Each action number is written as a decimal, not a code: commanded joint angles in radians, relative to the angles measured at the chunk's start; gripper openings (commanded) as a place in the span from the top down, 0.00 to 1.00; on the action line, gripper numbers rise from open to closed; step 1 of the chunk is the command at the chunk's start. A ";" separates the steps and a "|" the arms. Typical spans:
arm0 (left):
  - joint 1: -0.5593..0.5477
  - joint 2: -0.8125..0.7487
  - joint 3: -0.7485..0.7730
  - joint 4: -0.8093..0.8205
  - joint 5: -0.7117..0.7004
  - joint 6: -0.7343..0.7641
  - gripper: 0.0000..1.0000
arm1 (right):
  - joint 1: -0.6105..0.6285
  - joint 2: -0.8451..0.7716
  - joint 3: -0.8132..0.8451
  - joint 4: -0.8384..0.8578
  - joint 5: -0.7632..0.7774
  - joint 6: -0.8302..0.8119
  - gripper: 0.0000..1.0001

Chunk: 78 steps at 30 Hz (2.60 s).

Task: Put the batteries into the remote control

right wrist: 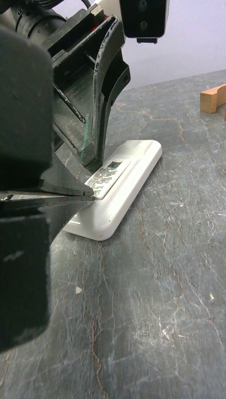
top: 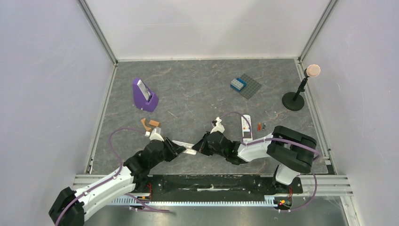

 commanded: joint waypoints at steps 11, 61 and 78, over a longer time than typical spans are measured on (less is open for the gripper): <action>0.001 -0.104 0.239 -0.363 -0.188 0.116 0.45 | 0.038 0.096 0.097 -0.319 -0.104 -0.012 0.97; 0.028 0.102 0.229 -0.221 -0.165 0.110 0.42 | -0.046 -0.090 0.091 -0.260 -0.275 0.086 0.77; 0.137 0.330 0.230 -0.029 -0.020 0.163 0.39 | -0.041 -0.023 0.079 -0.136 -0.317 0.178 0.76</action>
